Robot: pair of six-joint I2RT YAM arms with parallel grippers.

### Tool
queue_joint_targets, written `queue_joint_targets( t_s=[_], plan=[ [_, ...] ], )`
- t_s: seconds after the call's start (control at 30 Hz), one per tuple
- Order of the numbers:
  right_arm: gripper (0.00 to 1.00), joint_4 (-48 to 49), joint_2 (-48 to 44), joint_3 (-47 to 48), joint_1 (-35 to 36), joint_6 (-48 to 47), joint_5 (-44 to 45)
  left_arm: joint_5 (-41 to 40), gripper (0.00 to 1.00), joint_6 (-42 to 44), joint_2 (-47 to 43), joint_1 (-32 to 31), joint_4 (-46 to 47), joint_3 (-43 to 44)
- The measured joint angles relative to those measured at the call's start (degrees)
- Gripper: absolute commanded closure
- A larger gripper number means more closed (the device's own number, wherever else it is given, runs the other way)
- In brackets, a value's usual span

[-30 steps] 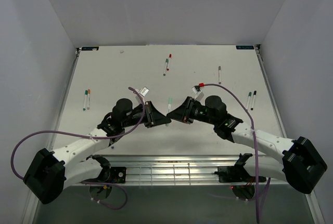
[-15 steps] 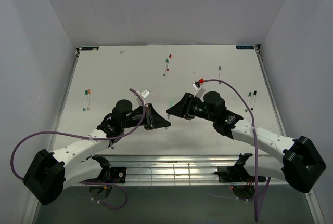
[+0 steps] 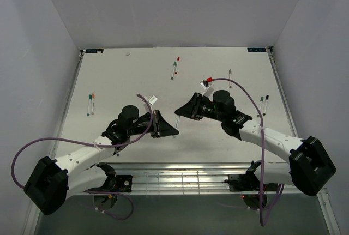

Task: Open the pen caps

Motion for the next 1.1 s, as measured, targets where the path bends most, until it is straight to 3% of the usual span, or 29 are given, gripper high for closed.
queue_joint_targets(
  t_s=[0.07, 0.13, 0.6, 0.9, 1.1],
  plan=[
    [0.79, 0.09, 0.0, -0.02, -0.04, 0.22, -0.15, 0.17, 1.0, 0.15, 0.0, 0.0, 0.13, -0.13],
    [0.92, 0.57, 0.0, -0.02, -0.13, 0.7, -0.42, 0.2, 1.0, 0.42, 0.0, 0.0, 0.22, -0.13],
    [0.92, 2.99, 1.22, 0.22, -4.87, 3.54, -6.8, -0.24, 1.0, 3.43, 1.09, 0.11, 3.48, -0.13],
    [0.92, 3.15, 14.32, 11.23, -8.48, 4.22, -16.52, -6.88, 1.0, 4.04, 1.09, 1.73, 5.25, -0.04],
    [0.92, 3.56, 19.32, 14.51, -8.7, 4.92, -17.99, -10.54, 1.0, 4.04, 1.07, 2.16, 4.22, -0.09]
  ],
)
